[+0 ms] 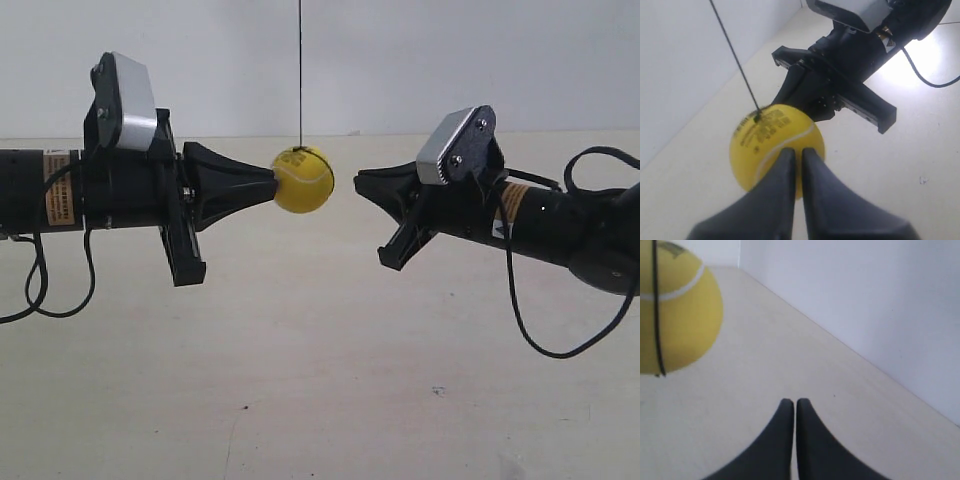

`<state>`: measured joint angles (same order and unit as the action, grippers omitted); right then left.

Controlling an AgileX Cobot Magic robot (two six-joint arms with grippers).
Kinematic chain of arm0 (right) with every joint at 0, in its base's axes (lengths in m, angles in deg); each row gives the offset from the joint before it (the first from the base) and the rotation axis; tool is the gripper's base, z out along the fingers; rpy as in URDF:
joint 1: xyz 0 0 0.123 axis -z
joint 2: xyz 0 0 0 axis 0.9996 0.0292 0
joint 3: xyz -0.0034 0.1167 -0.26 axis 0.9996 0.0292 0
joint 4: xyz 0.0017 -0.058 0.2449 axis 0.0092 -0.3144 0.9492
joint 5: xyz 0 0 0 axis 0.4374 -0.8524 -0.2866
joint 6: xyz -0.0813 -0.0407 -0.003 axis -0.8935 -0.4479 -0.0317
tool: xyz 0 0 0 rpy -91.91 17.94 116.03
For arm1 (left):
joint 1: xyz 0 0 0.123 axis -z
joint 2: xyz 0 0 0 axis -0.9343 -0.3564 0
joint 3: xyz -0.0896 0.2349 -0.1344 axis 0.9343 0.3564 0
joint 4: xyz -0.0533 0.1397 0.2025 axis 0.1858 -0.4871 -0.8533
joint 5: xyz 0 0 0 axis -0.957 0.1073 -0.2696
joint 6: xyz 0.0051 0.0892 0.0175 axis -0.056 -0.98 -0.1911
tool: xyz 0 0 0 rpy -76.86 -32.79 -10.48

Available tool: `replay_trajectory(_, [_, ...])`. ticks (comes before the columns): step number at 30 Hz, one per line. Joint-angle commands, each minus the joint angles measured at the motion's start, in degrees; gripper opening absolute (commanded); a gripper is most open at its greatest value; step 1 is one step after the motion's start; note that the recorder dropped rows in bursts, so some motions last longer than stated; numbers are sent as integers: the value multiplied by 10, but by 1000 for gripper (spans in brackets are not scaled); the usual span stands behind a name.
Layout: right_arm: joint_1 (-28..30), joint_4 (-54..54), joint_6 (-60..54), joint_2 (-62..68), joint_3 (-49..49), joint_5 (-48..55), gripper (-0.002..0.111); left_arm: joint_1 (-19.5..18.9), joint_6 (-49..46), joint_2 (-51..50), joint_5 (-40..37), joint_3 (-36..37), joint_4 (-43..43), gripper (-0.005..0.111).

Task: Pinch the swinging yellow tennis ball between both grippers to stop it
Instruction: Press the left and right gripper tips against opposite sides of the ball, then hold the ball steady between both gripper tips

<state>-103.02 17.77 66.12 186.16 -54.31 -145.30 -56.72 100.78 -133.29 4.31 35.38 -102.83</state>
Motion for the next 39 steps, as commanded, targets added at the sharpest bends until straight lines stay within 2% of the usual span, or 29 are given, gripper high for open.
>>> replay_trajectory(1, [4,-41,18,-1,0,-61,0,3,2,0,-2,-2,-1,5])
replay_trajectory(18, [4,-79,38,-1,0,-88,0,3,2,0,4,-2,-1,5])
replay_trajectory(39, [2,-64,28,-1,-1,-88,0,3,-9,0,0,-2,-1,5])
